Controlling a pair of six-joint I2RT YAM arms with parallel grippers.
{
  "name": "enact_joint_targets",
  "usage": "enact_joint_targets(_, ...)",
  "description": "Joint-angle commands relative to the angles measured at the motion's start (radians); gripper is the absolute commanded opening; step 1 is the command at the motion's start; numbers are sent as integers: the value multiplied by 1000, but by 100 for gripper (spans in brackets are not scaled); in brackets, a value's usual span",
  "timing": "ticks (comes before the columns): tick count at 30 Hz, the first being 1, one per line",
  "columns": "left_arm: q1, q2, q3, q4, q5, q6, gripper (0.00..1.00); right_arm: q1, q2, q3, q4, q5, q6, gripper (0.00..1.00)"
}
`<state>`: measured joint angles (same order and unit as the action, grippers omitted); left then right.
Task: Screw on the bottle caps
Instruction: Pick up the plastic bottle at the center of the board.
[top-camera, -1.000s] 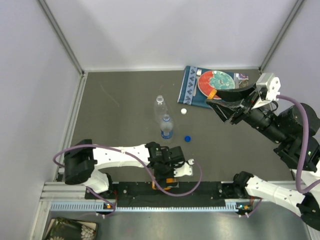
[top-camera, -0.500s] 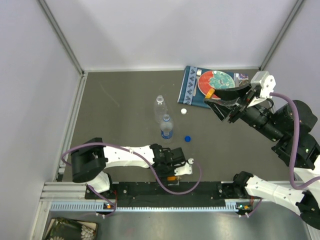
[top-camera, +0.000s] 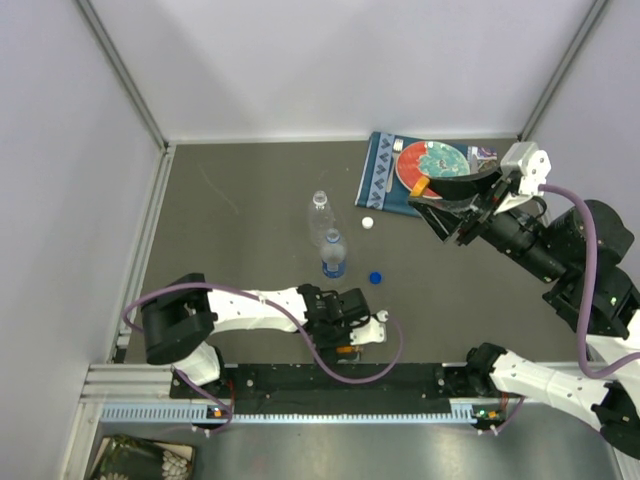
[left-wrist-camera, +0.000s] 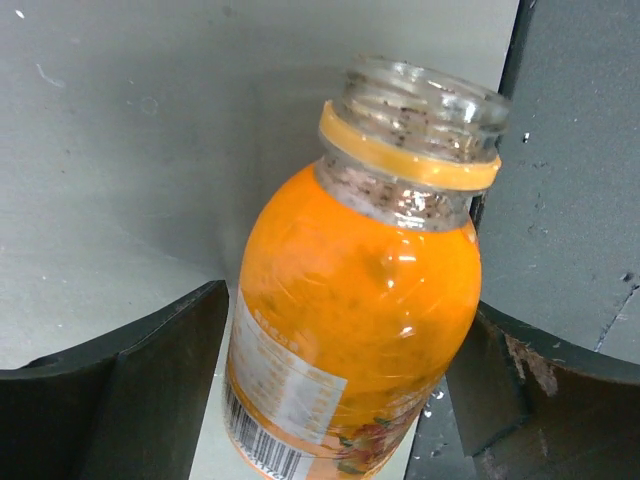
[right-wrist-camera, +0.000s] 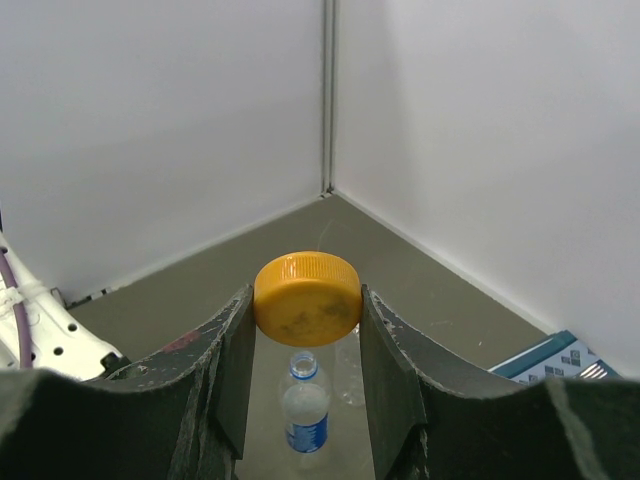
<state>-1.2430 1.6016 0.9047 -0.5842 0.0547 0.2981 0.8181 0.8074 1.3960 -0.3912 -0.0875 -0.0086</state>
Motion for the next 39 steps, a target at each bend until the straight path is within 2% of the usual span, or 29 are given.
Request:
enact_joint_targets(1,5,17,60,21,11,26,87,13,7,35,9,6,-5,40)
enact_joint_targets(8,10,-11,4,3,-3,32,70,15,-1,32,8,9,-5,40)
enact_joint_targets(17,24,-69,-46,-22,-32,24,68,15,12,38,9,3,-13,40)
enact_joint_targets(22,25,-86,0,-57,-46,32,48,15,10,37,5,6,-10,40)
enact_joint_targets(24,37,-118,61,-98,-82,38,48,15,12,37,-8,6,-11,40)
enact_joint_targets(29,128,-248,261,-354,-99,62,43,15,29,38,-44,-15,-5,38)
enact_joint_targets(35,237,-353,615,-540,-157,179,45,15,58,47,-110,-109,47,36)
enact_joint_targets(39,246,-374,689,-580,-216,202,45,15,82,63,-178,-188,45,36)
